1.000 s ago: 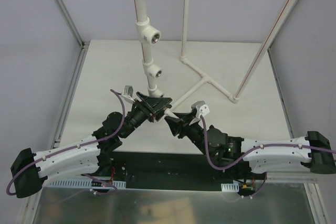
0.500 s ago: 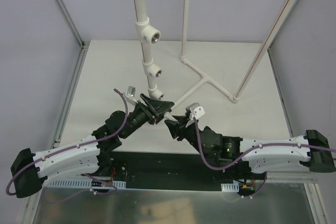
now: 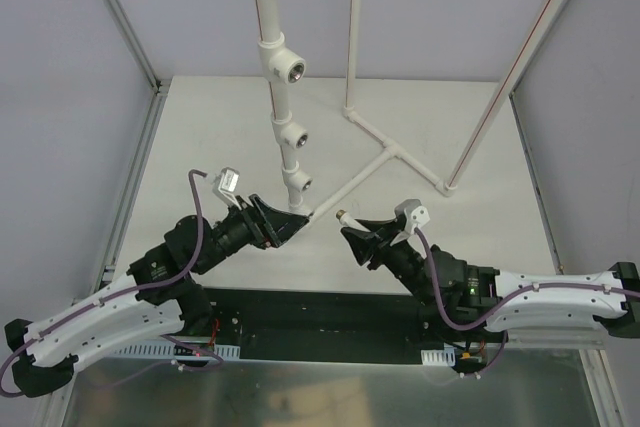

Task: Install the water faucets
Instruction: Adjust the water faucet.

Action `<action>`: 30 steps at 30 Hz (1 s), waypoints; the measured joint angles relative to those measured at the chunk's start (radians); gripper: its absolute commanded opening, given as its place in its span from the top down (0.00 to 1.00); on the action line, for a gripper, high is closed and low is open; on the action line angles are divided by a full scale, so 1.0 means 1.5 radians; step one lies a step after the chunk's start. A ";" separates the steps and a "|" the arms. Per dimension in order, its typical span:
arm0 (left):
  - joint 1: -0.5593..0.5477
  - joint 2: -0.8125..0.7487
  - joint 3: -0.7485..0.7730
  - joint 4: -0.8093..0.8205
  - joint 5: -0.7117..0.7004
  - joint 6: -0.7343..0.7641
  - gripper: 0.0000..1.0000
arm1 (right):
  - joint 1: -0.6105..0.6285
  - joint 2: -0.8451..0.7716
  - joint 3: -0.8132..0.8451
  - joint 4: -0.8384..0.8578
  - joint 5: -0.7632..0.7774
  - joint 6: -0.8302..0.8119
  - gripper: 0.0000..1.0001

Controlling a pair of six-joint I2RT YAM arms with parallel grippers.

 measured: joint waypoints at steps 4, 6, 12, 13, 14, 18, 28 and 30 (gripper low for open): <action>0.000 -0.019 -0.009 -0.051 -0.018 0.113 0.26 | 0.000 -0.022 -0.015 -0.012 0.008 -0.008 1.00; 0.000 -0.020 -0.016 -0.062 -0.042 0.161 0.26 | 0.000 -0.025 -0.020 -0.017 0.009 -0.009 1.00; 0.000 -0.013 -0.048 0.010 -0.123 0.335 0.23 | 0.000 -0.025 -0.021 -0.025 0.008 -0.011 1.00; 0.000 -0.010 -0.066 0.050 -0.128 0.363 0.23 | 0.000 -0.025 -0.023 -0.025 0.009 -0.011 1.00; 0.000 -0.006 -0.085 0.090 -0.132 0.390 0.22 | 0.000 -0.026 -0.025 -0.025 0.008 -0.011 1.00; 0.001 0.038 -0.139 0.217 -0.149 0.481 0.22 | 0.000 -0.026 -0.036 -0.030 0.009 -0.012 1.00; 0.069 0.170 -0.144 0.406 -0.145 0.594 0.27 | 0.000 -0.038 -0.042 -0.043 0.008 -0.011 1.00; 0.094 0.195 -0.142 0.428 -0.120 0.596 0.28 | 0.000 -0.038 -0.042 -0.045 0.008 -0.009 1.00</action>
